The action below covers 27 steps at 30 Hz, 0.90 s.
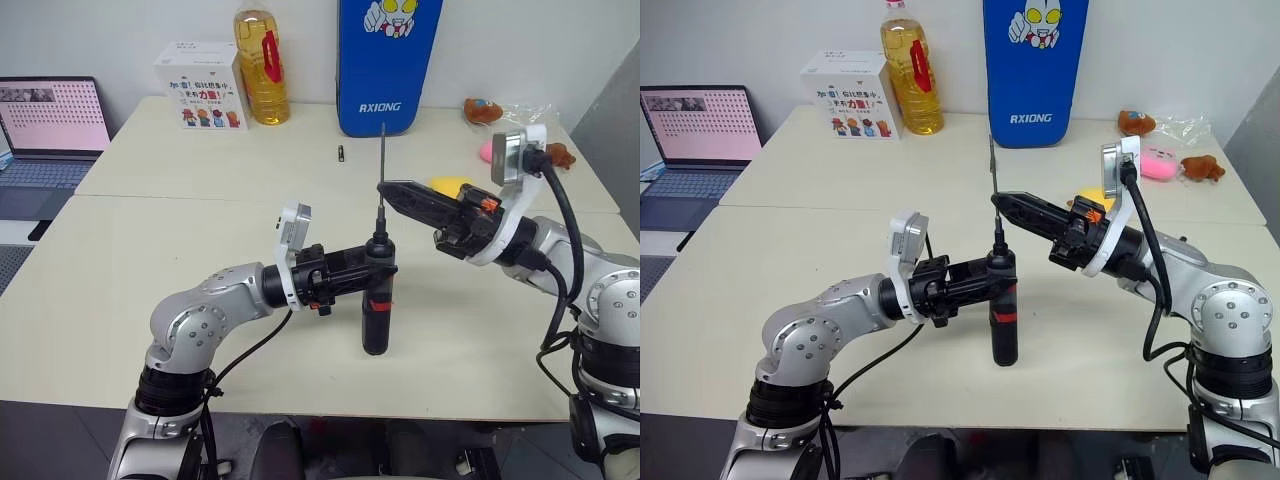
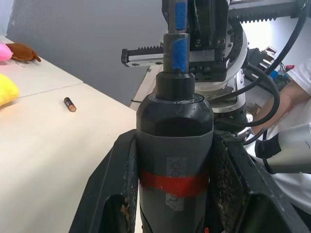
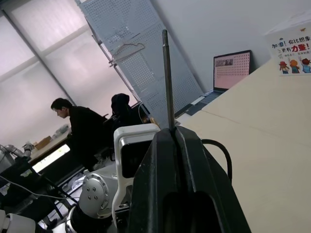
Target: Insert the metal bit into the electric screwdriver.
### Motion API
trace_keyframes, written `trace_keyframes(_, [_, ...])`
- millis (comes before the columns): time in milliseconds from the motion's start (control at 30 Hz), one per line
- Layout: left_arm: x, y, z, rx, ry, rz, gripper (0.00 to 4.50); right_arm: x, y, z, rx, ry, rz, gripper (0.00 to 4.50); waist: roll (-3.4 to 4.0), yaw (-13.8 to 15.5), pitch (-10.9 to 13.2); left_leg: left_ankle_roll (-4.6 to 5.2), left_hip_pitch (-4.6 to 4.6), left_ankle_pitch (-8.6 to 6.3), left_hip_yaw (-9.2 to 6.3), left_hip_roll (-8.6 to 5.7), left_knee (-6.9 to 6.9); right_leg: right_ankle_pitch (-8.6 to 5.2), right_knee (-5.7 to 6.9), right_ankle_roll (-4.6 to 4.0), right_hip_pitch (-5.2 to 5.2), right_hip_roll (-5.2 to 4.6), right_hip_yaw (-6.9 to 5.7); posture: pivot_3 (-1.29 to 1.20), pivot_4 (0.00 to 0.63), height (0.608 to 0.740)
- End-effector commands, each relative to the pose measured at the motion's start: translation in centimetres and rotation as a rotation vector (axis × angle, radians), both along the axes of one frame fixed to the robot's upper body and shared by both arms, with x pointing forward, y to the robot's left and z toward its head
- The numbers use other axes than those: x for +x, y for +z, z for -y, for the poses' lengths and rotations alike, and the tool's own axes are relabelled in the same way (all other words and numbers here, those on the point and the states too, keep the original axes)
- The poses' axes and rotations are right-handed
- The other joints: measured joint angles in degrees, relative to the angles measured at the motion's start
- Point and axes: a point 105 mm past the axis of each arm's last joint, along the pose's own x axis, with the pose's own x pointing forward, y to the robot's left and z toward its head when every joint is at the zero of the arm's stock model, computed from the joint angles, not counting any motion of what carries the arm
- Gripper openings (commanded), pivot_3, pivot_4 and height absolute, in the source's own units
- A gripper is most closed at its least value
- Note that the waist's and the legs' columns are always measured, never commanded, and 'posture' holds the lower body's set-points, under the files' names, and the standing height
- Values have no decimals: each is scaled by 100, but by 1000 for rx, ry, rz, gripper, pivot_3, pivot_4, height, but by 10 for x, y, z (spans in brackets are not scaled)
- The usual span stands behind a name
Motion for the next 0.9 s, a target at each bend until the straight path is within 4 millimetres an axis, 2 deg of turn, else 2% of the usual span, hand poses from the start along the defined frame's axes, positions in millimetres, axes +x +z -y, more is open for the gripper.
trace_keyframes(33, [-6,19,0,-46,-17,87,1672,-13,5,-6,-15,66,34,332,0,0,0,0,0,0,0,0,0,0,0,0,0,0,0,0,150,740])
trace_keyframes(133, [-6,18,0,-45,-18,86,1672,-12,11,-3,8,64,37,793,0,0,0,0,0,0,0,0,0,0,0,0,0,0,0,0,150,740])
trace_keyframes(267, [-6,17,0,-35,-24,86,1672,-11,27,9,73,44,45,1778,0,1,0,0,0,0,0,0,0,0,0,0,0,0,0,0,150,740])
trace_keyframes(367, [-3,16,-5,-16,-21,94,1672,-14,33,17,78,34,45,2402,-1,2,0,0,0,0,0,0,0,0,0,0,0,0,0,0,150,740])
trace_keyframes(467, [5,17,-14,15,-4,114,1672,-19,32,24,58,23,37,2959,-2,3,1,0,0,0,0,-1,0,0,0,0,0,0,-1,0,150,740])
trace_keyframes(667, [37,28,-48,155,69,226,1672,-18,15,36,-66,-76,38,4466,-3,15,2,0,2,0,0,-2,1,0,0,0,2,0,-3,0,150,740])
trace_keyframes(800, [60,37,-70,292,112,337,1672,-16,0,36,-184,-146,82,4466,-6,24,5,0,0,0,-2,-1,-2,0,-2,0,-2,2,-7,0,150,740])
trace_keyframes(867, [70,36,-81,372,116,373,1672,-19,-12,28,-261,-145,116,4466,-6,30,5,0,-1,0,1,-1,-2,0,-5,0,-1,2,-6,0,150,740])
trace_keyframes(900, [78,26,-91,493,107,426,1672,-21,-28,22,-367,-155,155,4466,-6,33,5,0,-2,0,2,-2,-2,0,-7,0,-1,0,-5,0,150,740])
